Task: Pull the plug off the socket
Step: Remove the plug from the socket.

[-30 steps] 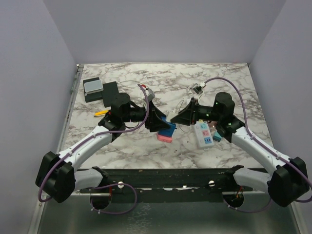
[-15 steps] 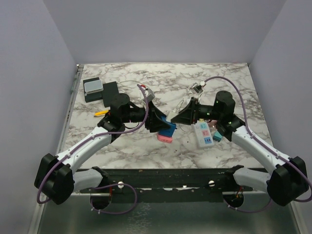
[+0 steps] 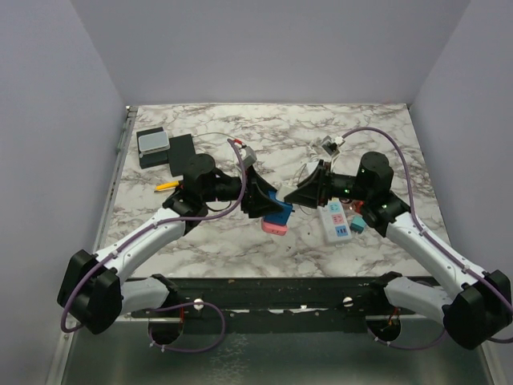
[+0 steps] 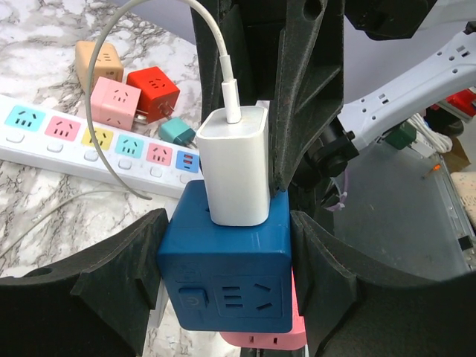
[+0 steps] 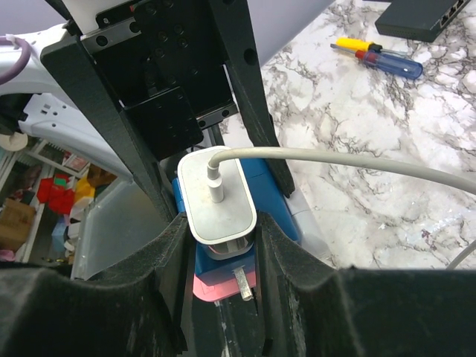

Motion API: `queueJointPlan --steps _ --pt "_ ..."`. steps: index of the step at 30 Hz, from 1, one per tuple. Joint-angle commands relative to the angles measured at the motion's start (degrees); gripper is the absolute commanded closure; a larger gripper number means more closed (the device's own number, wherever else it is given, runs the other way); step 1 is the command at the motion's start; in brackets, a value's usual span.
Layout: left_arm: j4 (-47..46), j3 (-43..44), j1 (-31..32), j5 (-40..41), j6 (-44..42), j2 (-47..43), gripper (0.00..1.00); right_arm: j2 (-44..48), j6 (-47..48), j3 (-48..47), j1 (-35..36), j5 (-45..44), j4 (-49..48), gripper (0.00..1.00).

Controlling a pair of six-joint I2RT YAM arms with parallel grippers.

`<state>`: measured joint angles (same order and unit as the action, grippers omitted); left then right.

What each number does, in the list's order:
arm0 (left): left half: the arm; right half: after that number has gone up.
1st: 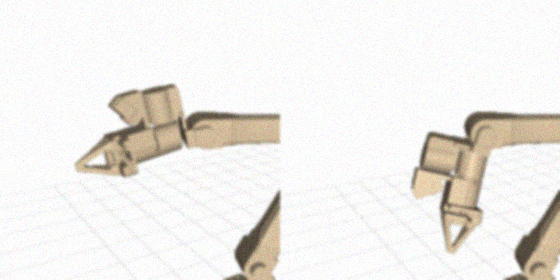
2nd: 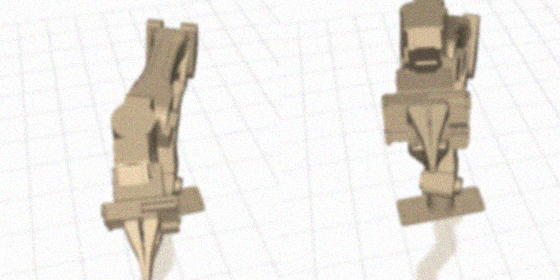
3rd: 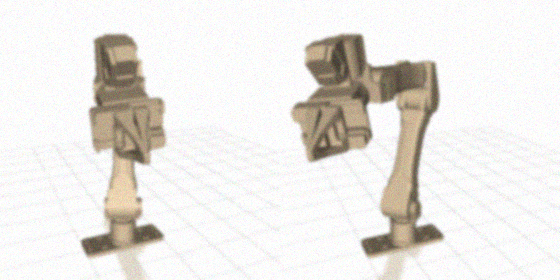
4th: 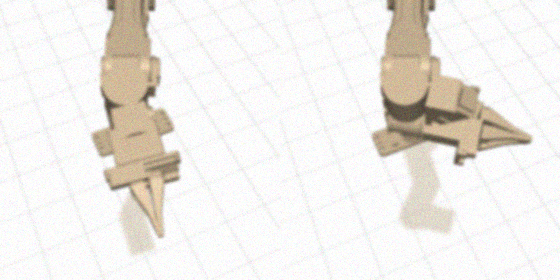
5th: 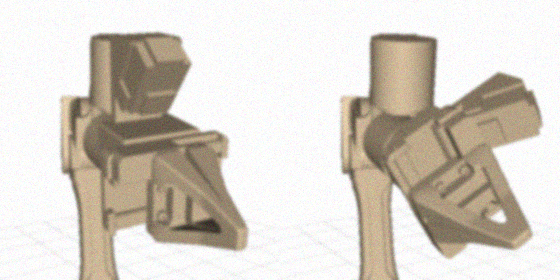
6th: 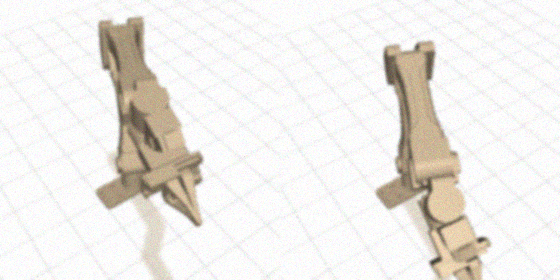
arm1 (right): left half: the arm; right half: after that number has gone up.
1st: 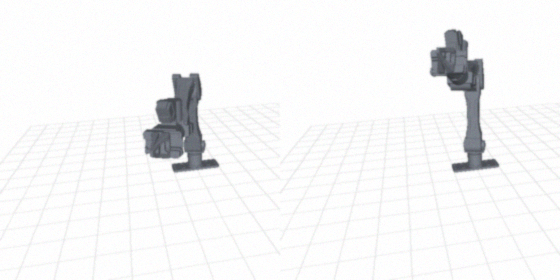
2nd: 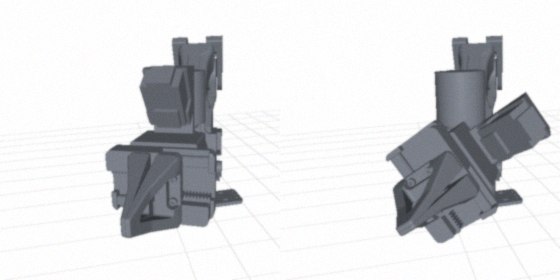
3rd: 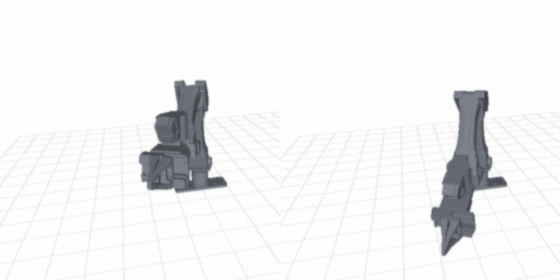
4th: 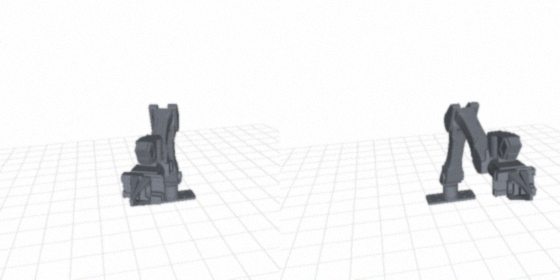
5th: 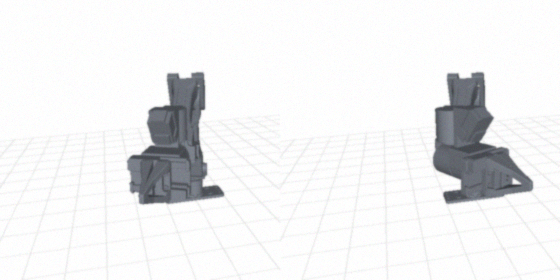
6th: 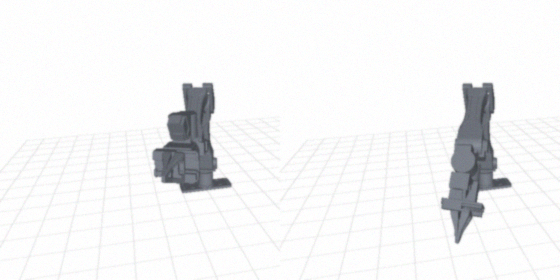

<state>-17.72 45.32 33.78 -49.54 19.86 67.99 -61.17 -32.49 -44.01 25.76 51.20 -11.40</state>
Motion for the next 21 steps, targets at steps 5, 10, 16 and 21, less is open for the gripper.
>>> queueJointPlan --steps 5,10,16,21 --pt "6.28 -0.12 -2.47 6.66 0.21 2.70 1.00 4.03 3.39 -2.12 -0.81 -1.58 0.12 0.99" --pt "6.89 0.02 -2.78 6.57 -0.28 3.18 1.00 3.98 1.51 -2.41 -0.85 -3.89 0.34 0.99" --pt "6.86 -0.20 -2.60 3.07 -1.55 2.76 1.00 3.09 -4.27 -2.01 -0.88 -5.76 -3.46 0.99" --pt "6.88 -0.32 -1.87 0.63 -2.75 1.81 1.00 0.90 -4.87 -5.17 -1.12 -4.90 -0.64 0.99"
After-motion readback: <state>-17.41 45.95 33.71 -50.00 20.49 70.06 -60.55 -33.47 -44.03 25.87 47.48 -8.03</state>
